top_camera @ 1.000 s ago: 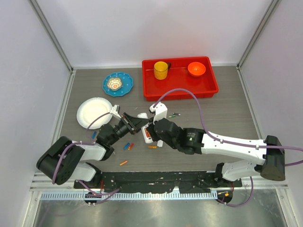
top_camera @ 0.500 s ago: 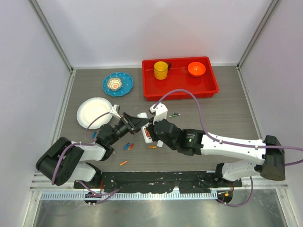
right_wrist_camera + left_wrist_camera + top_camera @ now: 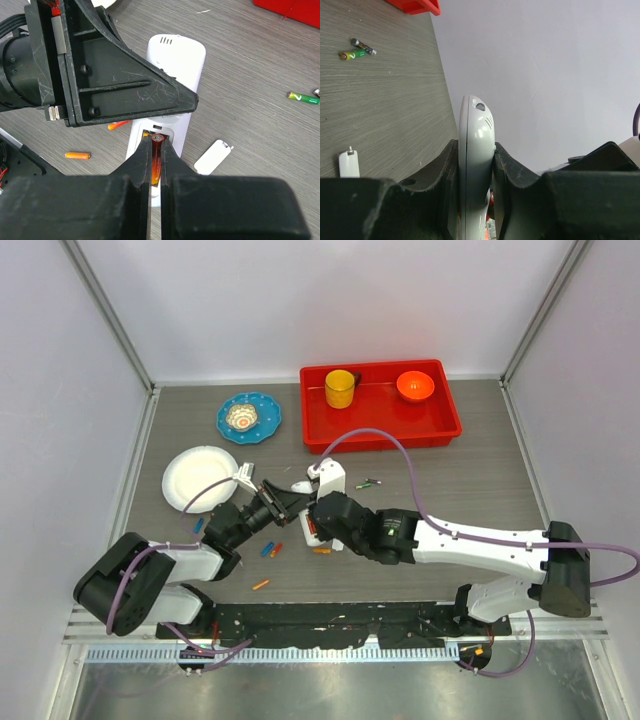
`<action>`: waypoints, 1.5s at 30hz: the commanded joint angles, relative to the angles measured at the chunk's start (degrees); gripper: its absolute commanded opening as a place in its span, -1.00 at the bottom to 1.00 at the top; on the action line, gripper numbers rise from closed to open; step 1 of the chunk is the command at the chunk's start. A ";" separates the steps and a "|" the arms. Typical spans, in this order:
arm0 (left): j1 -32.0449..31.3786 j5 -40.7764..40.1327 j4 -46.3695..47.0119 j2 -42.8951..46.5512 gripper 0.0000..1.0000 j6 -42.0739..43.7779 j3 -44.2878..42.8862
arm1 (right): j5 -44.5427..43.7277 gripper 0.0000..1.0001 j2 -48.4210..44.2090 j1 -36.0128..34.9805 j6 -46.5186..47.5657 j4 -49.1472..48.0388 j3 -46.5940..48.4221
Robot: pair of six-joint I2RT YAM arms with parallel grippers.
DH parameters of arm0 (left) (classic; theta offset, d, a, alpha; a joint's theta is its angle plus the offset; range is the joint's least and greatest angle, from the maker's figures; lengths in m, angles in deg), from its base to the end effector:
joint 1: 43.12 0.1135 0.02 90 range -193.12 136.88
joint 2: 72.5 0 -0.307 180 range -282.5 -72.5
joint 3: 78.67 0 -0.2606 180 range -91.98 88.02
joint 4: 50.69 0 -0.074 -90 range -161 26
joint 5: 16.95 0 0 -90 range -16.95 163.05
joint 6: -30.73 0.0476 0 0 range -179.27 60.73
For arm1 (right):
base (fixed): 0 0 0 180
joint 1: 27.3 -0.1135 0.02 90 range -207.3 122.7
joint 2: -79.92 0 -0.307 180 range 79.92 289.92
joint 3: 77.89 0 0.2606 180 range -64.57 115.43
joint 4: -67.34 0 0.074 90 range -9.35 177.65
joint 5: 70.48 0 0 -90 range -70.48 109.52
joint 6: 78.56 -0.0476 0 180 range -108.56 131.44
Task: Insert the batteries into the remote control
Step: Load the battery into the remote control.
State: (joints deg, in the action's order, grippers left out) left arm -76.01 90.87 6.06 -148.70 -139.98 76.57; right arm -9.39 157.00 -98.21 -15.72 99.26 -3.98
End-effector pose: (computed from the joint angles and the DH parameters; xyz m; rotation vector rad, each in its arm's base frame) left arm 0.1836 -0.1361 0.2189 -0.4354 1.7273 -1.7625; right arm 0.1219 0.2818 0.3318 -0.5252 2.0684 0.4724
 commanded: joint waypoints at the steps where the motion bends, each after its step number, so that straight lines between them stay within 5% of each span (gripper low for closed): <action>1: -0.08 -1.56 17.92 2.73 -0.99 -1.30 -2.36 | 2.45 -0.97 2.11 -0.45 -2.37 5.47 1.10; 13: -0.08 -1.83 15.90 5.10 -0.99 -0.59 -2.09 | 1.40 -0.42 3.08 -0.45 -4.74 7.49 2.07; 28: -0.16 -1.65 15.46 4.93 -0.99 -0.59 -1.48 | -0.89 -0.34 1.94 -0.45 -5.89 7.49 2.42; 33: -0.16 -1.92 15.46 4.22 -0.99 -0.50 -0.86 | -2.73 -0.39 1.06 -0.45 -5.98 7.67 2.86; 39: -0.16 -2.00 15.46 4.22 -0.99 -0.50 -0.60 | -3.96 -0.80 0.44 -0.45 -5.98 8.55 2.77; 45: -0.16 -1.74 15.46 4.13 -0.99 -0.59 -0.69 | -5.19 -0.98 -0.08 -0.36 -5.80 8.99 2.68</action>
State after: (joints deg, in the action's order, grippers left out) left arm -76.01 88.60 4.73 -146.12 -138.43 76.66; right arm -10.50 157.92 -98.82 -21.77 103.63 -2.10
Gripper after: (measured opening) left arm 0.303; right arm 0.161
